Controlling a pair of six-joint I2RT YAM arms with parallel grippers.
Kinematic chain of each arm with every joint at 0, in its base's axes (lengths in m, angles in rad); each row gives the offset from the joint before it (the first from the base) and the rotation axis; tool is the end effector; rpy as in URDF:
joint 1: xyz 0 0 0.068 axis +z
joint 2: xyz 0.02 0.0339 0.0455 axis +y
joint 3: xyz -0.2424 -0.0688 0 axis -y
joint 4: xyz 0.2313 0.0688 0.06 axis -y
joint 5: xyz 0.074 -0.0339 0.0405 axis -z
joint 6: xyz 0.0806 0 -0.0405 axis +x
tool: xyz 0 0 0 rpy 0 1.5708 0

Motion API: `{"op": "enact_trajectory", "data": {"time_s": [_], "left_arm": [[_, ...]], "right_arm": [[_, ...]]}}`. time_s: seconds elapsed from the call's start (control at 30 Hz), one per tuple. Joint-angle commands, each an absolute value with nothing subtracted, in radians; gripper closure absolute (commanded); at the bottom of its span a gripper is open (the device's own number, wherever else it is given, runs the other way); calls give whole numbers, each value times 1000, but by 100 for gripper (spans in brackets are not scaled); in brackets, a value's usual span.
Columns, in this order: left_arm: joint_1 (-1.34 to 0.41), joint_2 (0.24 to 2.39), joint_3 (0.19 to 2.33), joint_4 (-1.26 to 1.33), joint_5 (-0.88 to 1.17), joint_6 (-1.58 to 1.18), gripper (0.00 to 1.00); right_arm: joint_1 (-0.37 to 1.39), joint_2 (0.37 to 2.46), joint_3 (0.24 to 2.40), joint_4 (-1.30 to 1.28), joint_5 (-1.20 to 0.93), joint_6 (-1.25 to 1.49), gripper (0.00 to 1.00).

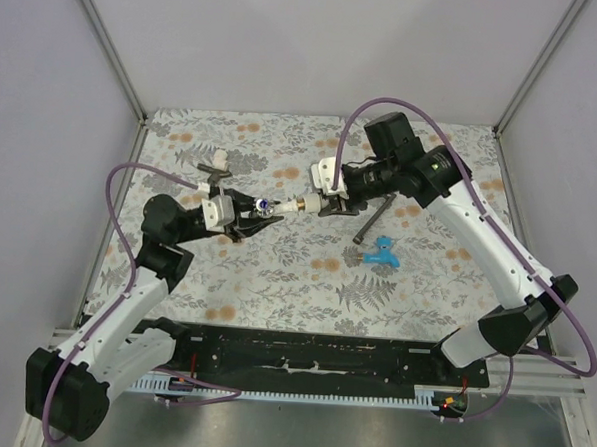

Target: Install the water faucets

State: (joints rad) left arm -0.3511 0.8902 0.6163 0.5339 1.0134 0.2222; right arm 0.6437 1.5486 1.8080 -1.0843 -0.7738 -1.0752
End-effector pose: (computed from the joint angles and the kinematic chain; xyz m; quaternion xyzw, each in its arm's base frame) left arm 0.1822 -0.1396 0.3271 0.5197 0.4024 -0.3398 0.6727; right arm 0.2159 0.2324 0.3765 -0.7430 0.4589 0.2710 0.4048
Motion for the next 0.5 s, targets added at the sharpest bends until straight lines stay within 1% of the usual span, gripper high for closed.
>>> {"op": "enact_trajectory", "data": {"time_s": [0.0,0.1,0.23,0.33,0.47], "left_arm": [[-360,942,713,465,715,-257,98],[-356,979,811,296,687,-420,98],[-327,1032,890,281,749,-738,98],[-290,1045,865,345,712,-1028,98],[-259,1083,758,553,649,-1475,98]], "right_arm": [[681,1445,1679,-798,-800,-1071,100],[683,1395,1570,-630,-704,-1095,100],[683,1336,1424,-392,-571,-1150,100],[683,1292,1288,-130,-470,-1209,100],[686,1290,1073,338,-367,-1320,100]]}}
